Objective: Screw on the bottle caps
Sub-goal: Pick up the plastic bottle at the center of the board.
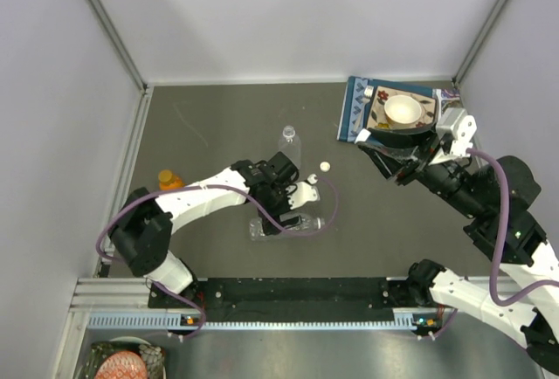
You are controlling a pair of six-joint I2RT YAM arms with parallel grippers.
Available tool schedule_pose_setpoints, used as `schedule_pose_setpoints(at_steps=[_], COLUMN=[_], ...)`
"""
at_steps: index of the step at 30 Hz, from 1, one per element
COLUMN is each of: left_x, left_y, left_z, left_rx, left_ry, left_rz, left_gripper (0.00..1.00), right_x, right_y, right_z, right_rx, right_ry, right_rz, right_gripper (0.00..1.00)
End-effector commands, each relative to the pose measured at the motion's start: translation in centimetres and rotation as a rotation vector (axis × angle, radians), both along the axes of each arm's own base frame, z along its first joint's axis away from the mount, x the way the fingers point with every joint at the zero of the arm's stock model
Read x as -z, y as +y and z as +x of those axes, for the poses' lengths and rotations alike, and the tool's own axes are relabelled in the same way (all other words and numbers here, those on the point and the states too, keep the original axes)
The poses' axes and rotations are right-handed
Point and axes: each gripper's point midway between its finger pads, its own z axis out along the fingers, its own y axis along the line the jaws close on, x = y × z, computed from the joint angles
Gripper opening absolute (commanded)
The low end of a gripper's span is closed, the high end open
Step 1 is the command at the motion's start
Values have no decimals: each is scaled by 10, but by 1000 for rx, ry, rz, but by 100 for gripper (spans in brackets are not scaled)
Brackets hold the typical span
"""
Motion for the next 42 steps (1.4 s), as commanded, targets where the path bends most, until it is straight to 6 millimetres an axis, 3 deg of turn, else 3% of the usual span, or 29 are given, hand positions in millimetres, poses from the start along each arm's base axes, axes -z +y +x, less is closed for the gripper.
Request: schedule_pose_setpoints(at_steps=[1,11,16,24,26,30,33,39,41,42], left_x=[10,52,57,43,36,4,-25,-105,-138,-145], left_y=[-4,11,12,8,7,5,11,29,33,38], left_z=[2,6,3,9,8,7,2,-17,-22,-28], left_rx=[11,-73,-83,-90,-93,-73,-45,59,106,121], left_ry=[-2,7,-6,-61,-64,-114,-140,-230,-292,-289], left_rz=[-17,104,84,31,16,-58,-87,-189,-244,-242], left_gripper=[98,98,98,56,51,49,40,41,40,40], right_x=[-24,-23,-20,-16,-14,-9,-3,17,34,40], right_y=[-5,-4,-3,1,2,7,9,21,29,32], right_z=[-6,-3,-1,1,2,1,-2,-13,-19,-21], right_rx=[2,12,15,9,6,-16,-37,-132,-190,-209], right_ry=[-48,-48,-44,-34,-29,-11,12,79,118,132], right_rz=[37,28,23,15,13,8,0,-80,-137,-157], right_gripper=[0,0,0,0,0,0,0,0,0,0])
